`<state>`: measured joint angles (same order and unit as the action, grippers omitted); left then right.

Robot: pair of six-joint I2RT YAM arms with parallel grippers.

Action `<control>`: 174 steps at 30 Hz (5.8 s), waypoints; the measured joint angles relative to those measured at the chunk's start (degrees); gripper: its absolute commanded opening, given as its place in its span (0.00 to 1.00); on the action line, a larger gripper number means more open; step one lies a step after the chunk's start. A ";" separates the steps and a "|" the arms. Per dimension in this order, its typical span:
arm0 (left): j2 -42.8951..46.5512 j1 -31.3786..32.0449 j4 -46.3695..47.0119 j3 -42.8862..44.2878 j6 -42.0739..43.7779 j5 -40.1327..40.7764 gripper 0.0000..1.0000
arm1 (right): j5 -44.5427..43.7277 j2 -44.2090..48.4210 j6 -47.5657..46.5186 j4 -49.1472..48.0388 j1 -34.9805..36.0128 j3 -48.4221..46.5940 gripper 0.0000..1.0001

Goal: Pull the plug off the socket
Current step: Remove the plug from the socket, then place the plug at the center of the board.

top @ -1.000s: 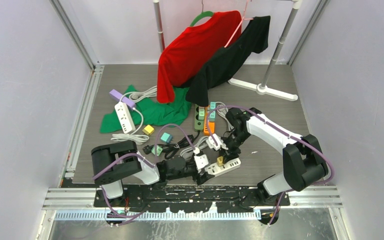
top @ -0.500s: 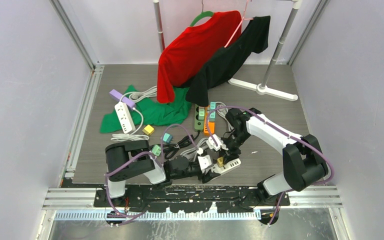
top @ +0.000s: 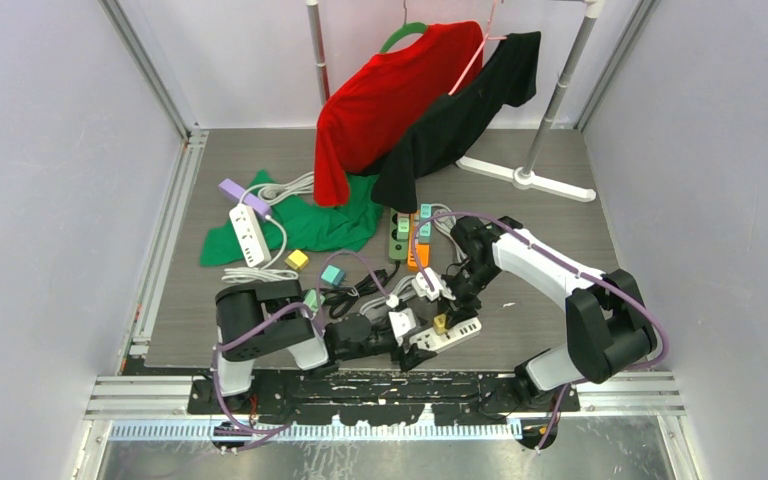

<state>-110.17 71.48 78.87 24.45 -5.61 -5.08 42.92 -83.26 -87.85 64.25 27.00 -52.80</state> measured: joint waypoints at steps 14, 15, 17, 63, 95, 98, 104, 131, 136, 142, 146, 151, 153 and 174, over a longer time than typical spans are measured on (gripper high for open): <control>1.27 2.14 -8.07 0.59 -0.31 3.34 0.65 | 0.33 0.00 0.83 -0.46 0.00 0.13 0.01; 1.27 2.14 -8.11 0.83 -0.35 3.58 0.65 | 0.44 0.00 0.87 -0.57 0.00 0.17 0.01; 1.27 2.16 -8.41 1.66 -0.48 4.22 0.65 | 0.74 0.00 0.98 -0.79 0.00 0.31 0.01; 1.01 0.42 -11.45 4.39 -1.49 4.96 0.07 | 9.14 10.88 8.52 -2.10 -8.46 1.64 0.01; 44.96 -3.32 -72.24 18.51 -26.58 9.86 0.96 | 22.75 2.99 68.17 -16.63 -19.47 -4.85 0.04; 42.51 -3.28 -78.42 24.11 -30.29 12.98 0.96 | 22.99 2.05 68.83 -16.61 -19.47 -4.85 0.05; 35.91 0.07 -88.32 35.34 -32.63 23.12 0.96 | 23.04 1.99 69.40 -16.63 -19.47 -4.85 0.06; 11.06 2.73 -100.15 54.49 -19.41 40.81 0.24 | 23.91 1.99 70.05 -16.79 -19.47 -4.85 0.10; 11.06 2.34 -100.04 54.49 -19.37 39.95 0.00 | 23.80 1.97 70.10 -17.29 -19.47 -4.85 0.32; 12.74 2.25 -98.77 51.45 -19.43 39.34 0.00 | 23.85 1.97 67.58 -16.02 -19.47 -4.87 0.69; 16.87 2.23 -98.05 45.13 -19.47 38.05 0.00 | 23.80 2.01 60.87 -12.74 -19.58 -5.01 1.00; 25.53 2.21 -95.89 34.86 -19.45 35.56 0.00 | 23.69 2.91 51.69 -8.57 -20.39 -5.14 1.00; 30.32 2.12 -93.85 29.75 -19.45 35.28 0.00 | 23.34 3.34 49.77 -7.65 -20.90 -5.14 1.00; 56.17 -19.12 -91.06 12.17 -23.37 30.42 0.00 | 14.73 11.67 45.27 -8.13 -32.89 -3.21 1.00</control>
<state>-54.00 52.36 -12.19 36.62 -28.97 25.34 57.65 -71.59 -42.59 56.12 -5.89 -56.01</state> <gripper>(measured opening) 0.435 0.998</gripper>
